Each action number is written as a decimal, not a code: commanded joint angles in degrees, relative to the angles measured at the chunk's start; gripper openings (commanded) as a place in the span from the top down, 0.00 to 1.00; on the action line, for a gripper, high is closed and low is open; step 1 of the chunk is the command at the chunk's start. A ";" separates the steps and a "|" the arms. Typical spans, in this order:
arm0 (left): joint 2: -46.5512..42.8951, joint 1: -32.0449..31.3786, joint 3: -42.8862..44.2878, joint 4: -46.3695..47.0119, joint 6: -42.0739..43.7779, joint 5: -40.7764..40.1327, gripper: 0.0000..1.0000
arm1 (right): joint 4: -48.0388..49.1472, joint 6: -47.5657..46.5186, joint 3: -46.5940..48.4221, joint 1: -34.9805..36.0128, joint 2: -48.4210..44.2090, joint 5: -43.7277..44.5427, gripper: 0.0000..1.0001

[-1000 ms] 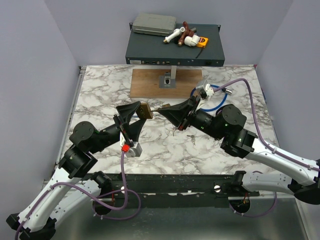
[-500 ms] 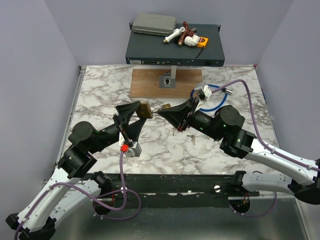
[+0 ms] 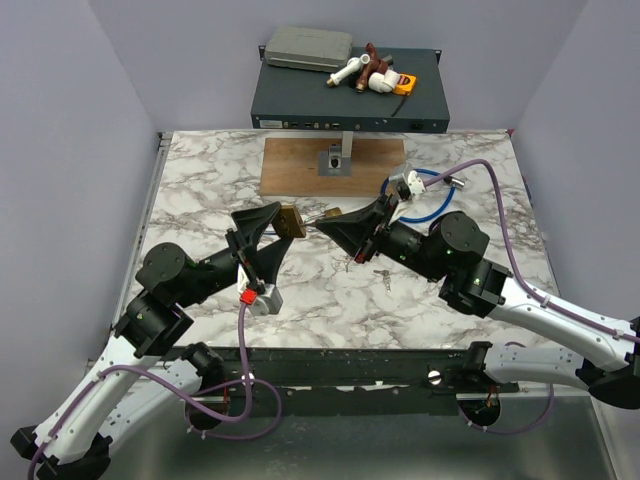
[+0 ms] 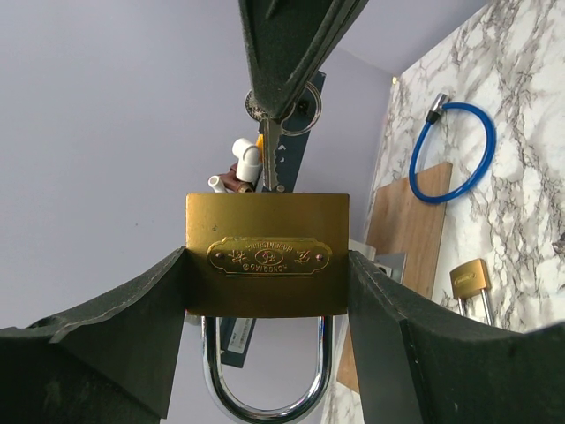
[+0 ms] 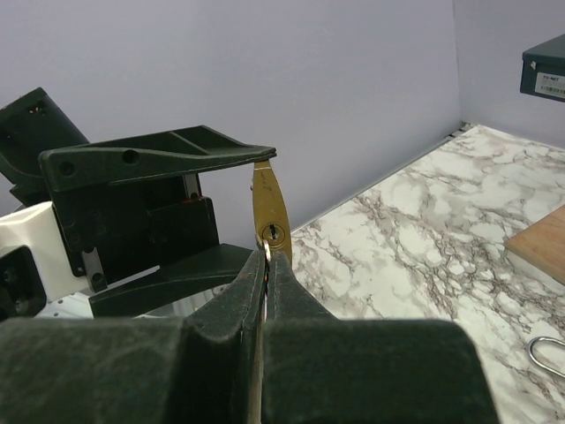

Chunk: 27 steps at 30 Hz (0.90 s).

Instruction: Unlock with the key

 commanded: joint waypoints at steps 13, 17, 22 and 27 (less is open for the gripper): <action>-1.23 -0.68 3.87 4.73 -0.44 0.88 1.00 | 2.27 -0.37 -1.12 0.08 -0.44 3.19 0.99; -1.13 -0.64 3.96 4.69 -0.53 1.10 1.00 | 2.41 -0.57 -1.12 0.09 -0.64 3.67 0.99; -1.07 -0.73 3.99 4.51 -0.44 1.24 1.00 | 2.55 -0.63 -0.94 0.03 -0.56 3.38 0.99; -0.85 -0.72 4.04 4.45 -0.48 1.15 1.00 | 2.91 -0.36 -0.77 0.09 0.00 2.25 0.99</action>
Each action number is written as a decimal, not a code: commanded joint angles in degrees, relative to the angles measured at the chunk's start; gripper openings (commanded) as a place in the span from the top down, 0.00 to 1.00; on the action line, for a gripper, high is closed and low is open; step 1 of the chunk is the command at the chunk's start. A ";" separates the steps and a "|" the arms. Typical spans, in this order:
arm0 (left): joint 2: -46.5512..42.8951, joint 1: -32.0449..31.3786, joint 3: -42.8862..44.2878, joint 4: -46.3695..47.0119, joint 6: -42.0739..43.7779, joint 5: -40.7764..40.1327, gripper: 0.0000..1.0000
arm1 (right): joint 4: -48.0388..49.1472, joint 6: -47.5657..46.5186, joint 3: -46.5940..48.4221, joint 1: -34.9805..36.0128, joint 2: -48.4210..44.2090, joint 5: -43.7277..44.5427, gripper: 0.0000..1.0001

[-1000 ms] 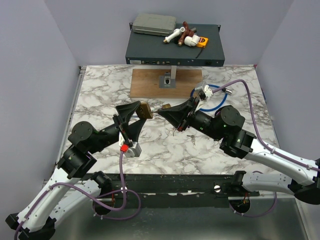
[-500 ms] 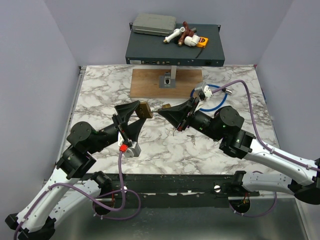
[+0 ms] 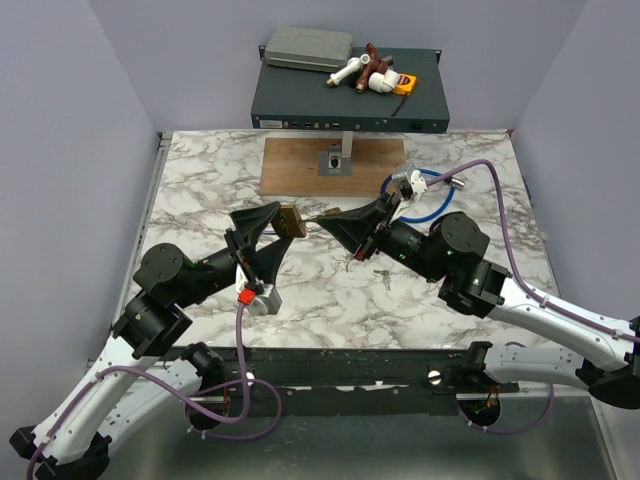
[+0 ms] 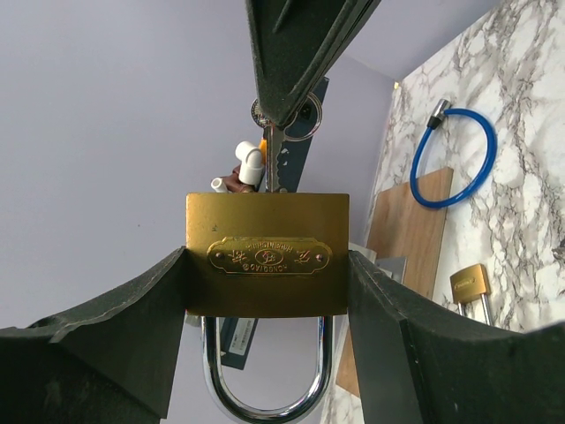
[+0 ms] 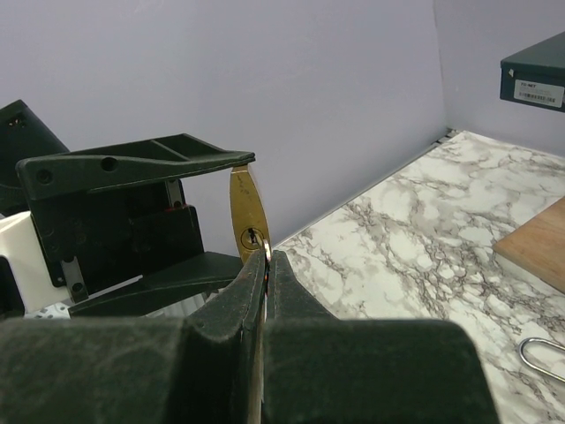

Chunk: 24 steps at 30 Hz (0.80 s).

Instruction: Unlock with the key

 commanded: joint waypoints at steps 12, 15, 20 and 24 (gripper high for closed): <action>-0.75 -0.50 3.29 4.51 0.08 1.00 1.00 | 2.70 0.14 -0.25 0.05 1.04 -0.34 0.99; -0.56 -0.47 3.38 4.56 0.04 0.91 1.00 | 2.88 0.16 -0.09 0.09 1.54 -1.13 0.99; -0.52 -0.47 3.36 4.46 0.00 0.75 1.00 | 3.22 0.48 -0.45 0.05 2.04 -2.36 0.99; -0.47 -0.44 3.36 4.46 -0.09 0.79 1.00 | 3.23 0.55 -0.25 0.03 2.56 -2.92 0.99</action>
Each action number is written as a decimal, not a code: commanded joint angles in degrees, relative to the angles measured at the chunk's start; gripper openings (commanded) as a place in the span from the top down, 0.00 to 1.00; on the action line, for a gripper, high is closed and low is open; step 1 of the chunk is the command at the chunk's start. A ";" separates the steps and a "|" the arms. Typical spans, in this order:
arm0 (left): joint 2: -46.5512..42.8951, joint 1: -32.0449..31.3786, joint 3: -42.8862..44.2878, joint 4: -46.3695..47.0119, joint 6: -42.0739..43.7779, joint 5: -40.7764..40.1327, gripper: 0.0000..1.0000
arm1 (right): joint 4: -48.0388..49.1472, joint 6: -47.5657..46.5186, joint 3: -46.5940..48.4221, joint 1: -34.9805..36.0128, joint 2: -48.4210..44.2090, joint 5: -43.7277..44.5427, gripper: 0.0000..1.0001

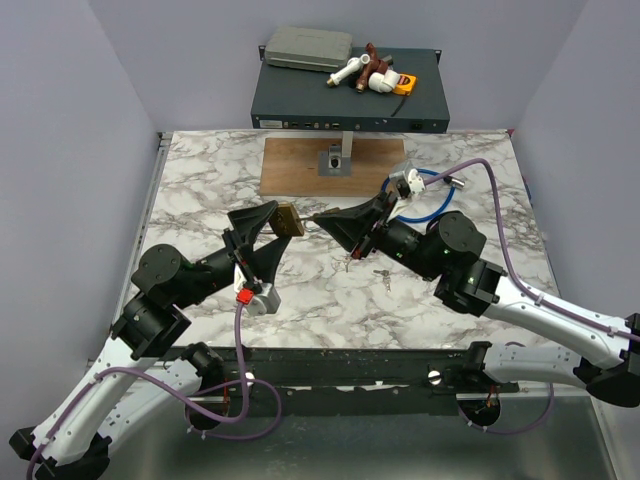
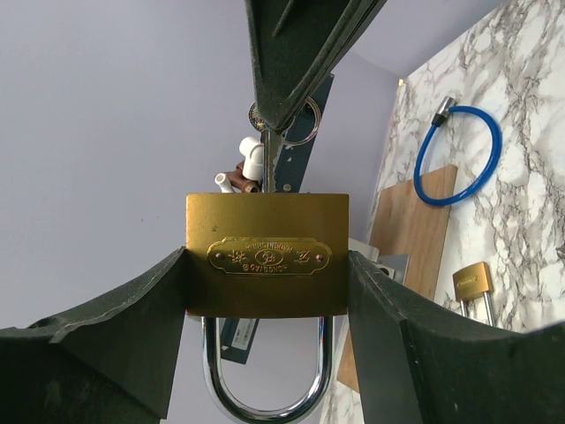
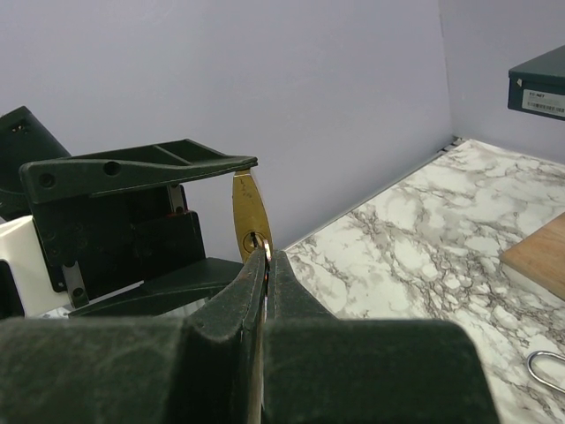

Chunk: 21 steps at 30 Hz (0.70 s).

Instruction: Unlock with the key

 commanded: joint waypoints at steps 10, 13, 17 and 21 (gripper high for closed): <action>-0.09 -0.25 3.48 4.35 -0.42 0.13 1.00 | -0.04 0.55 -0.54 0.05 1.61 -4.40 0.99; 0.06 -0.28 3.45 4.26 -0.58 0.10 1.00 | -0.21 0.68 -0.67 0.06 1.54 -4.85 0.99; 0.33 -0.29 3.63 4.16 -0.68 0.14 1.00 | -0.24 0.62 -0.49 0.05 1.85 -5.31 0.99; 0.51 -0.30 3.95 4.09 -0.95 0.16 1.00 | -0.43 0.42 -0.62 0.10 2.04 -5.33 0.99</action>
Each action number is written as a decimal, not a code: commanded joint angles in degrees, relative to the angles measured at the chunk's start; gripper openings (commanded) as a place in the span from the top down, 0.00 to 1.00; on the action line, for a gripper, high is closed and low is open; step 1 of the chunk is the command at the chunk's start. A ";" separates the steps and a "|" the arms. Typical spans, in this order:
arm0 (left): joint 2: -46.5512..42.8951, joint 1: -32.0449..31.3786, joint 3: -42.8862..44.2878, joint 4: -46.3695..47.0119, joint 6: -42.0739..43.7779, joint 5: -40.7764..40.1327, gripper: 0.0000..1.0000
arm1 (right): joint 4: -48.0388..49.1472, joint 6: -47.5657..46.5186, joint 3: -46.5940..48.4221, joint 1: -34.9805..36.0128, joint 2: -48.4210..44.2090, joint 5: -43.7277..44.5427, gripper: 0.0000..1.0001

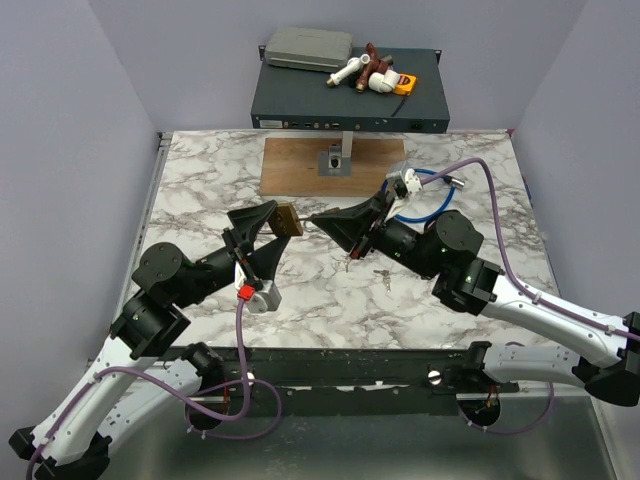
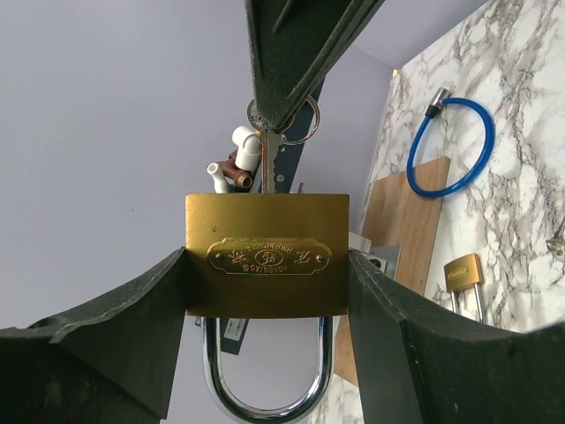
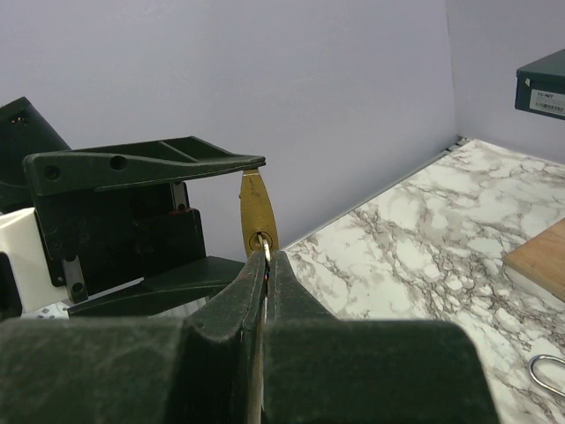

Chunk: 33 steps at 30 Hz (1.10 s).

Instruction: Unlock with the key

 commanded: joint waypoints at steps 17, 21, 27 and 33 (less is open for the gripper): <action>0.32 -0.34 4.67 5.68 -3.14 2.27 1.00 | -2.12 -0.27 -1.76 0.33 0.98 -2.80 0.99; 0.05 -0.38 5.15 6.26 -4.61 2.99 1.00 | -2.01 0.09 -2.22 0.27 0.91 -2.90 0.99; -0.15 -0.36 5.28 4.75 -3.42 4.48 1.00 | -2.10 0.40 -2.77 0.30 0.05 -2.94 0.99; 0.05 -0.58 5.53 3.34 -2.04 5.63 1.00 | -2.38 0.36 -1.92 0.34 0.80 -3.85 0.99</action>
